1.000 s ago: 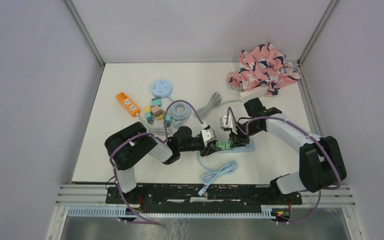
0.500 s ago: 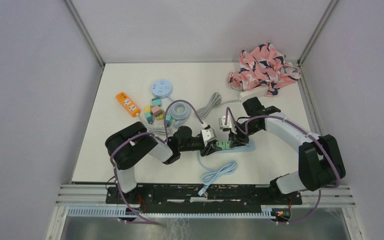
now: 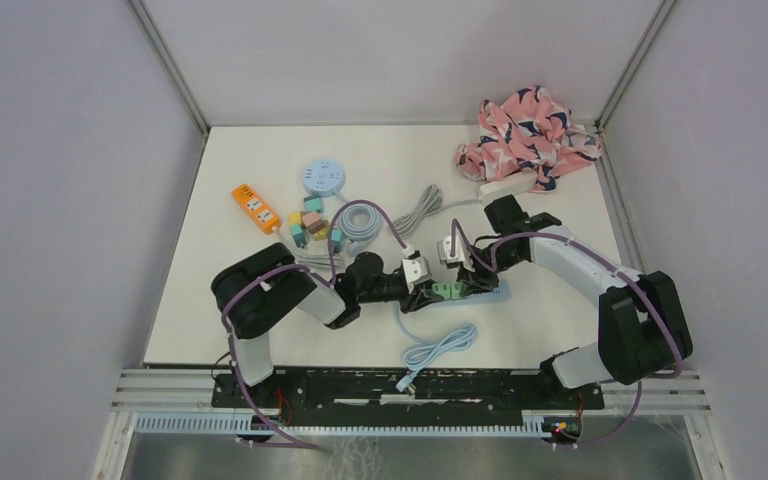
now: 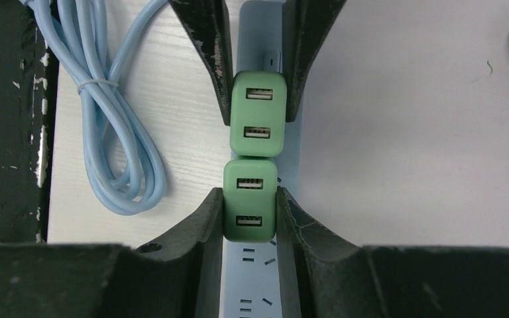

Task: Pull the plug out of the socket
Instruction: Remove the plug from the socket.

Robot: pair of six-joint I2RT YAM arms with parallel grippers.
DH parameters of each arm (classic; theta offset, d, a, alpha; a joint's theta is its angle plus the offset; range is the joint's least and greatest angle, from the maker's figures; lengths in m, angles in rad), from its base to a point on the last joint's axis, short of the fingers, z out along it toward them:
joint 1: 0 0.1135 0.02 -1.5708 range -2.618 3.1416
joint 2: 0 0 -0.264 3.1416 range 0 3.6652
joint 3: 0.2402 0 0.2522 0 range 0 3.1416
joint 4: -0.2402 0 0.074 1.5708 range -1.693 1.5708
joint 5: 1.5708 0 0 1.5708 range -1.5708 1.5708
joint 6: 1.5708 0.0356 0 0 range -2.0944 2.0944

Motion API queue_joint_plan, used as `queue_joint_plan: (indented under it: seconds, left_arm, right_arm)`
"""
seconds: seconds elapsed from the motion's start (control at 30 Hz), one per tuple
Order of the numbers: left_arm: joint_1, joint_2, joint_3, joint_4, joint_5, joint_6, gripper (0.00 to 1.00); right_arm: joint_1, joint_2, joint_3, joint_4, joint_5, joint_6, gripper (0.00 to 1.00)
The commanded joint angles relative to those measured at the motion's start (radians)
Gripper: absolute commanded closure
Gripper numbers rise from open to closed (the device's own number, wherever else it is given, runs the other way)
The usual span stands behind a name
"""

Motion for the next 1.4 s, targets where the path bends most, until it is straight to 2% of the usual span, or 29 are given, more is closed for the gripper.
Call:
queue_joint_plan:
  seconds: [0.0,0.07,0.13,0.27,0.4,0.47,0.57,0.63,0.73,0.87,0.97,1.03,1.1,1.2,1.23,1.27,1.3,1.33,1.37]
  left_arm:
    - [0.018,0.034,-0.019,-0.083,-0.028,0.028,0.97]
    - [0.019,0.034,-0.019,-0.083,-0.031,0.028,0.97]
    - [0.017,0.036,-0.015,-0.085,-0.032,0.027,0.97]
    - [0.018,0.041,-0.008,-0.094,-0.03,0.028,0.97]
    - [0.021,0.047,0.002,-0.102,-0.025,0.027,0.97]
    - [0.021,0.052,0.008,-0.109,-0.023,0.027,0.97]
    - [0.022,0.061,0.026,-0.132,-0.018,0.028,0.97]
    - [0.022,0.065,0.035,-0.144,-0.016,0.029,0.97]
    - [0.022,0.069,0.041,-0.154,-0.014,0.029,0.97]
    - [0.022,0.074,0.052,-0.168,-0.01,0.031,0.97]
    - [0.024,0.074,0.053,-0.169,-0.006,0.029,0.97]
    - [0.026,0.076,0.052,-0.169,-0.003,0.028,0.97]
    - [0.029,0.076,0.053,-0.167,-0.002,0.026,0.97]
    - [0.032,0.068,0.051,-0.161,-0.01,0.016,0.96]
    - [0.032,0.063,0.05,-0.16,-0.018,0.007,0.94]
    - [0.034,0.051,0.046,-0.154,-0.028,-0.004,0.87]
    - [0.037,0.039,0.039,-0.133,-0.043,-0.021,0.75]
    - [0.039,0.025,0.029,-0.112,-0.055,-0.053,0.57]
    - [0.042,0.008,0.018,-0.089,-0.065,-0.081,0.46]
  right_arm:
    - [0.002,-0.006,0.077,0.074,-0.128,0.225,1.0]
    - [-0.065,-0.013,0.075,0.094,-0.134,0.258,1.0]
    - [-0.109,-0.028,0.063,0.068,-0.105,0.217,1.0]
    - [-0.132,-0.059,0.038,-0.048,-0.043,0.023,1.0]
    - [-0.112,-0.044,0.041,-0.211,-0.101,-0.192,1.0]
    - [-0.054,-0.038,0.046,-0.23,-0.127,-0.19,1.0]
    - [0.016,-0.039,0.057,-0.133,-0.174,-0.038,1.0]
    - [0.013,-0.032,0.079,-0.043,-0.182,0.106,1.0]
    - [-0.045,-0.031,0.101,0.017,-0.188,0.205,1.0]
    - [-0.142,-0.055,0.089,-0.044,-0.155,0.129,1.0]
    - [-0.153,-0.069,0.06,-0.144,-0.119,-0.055,1.0]
    - [-0.136,-0.063,0.05,-0.218,-0.152,-0.168,1.0]
    - [-0.095,-0.05,0.061,-0.25,-0.18,-0.183,1.0]
    - [-0.081,-0.03,0.12,-0.258,-0.228,-0.104,1.0]
    - [-0.087,-0.023,0.148,-0.269,-0.233,-0.076,1.0]
    - [-0.104,-0.019,0.173,-0.289,-0.243,-0.059,1.0]
    - [-0.123,-0.016,0.191,-0.314,-0.254,-0.057,1.0]
    - [-0.147,-0.017,0.204,-0.341,-0.268,-0.06,1.0]
    - [-0.17,-0.02,0.21,-0.358,-0.283,-0.062,1.0]
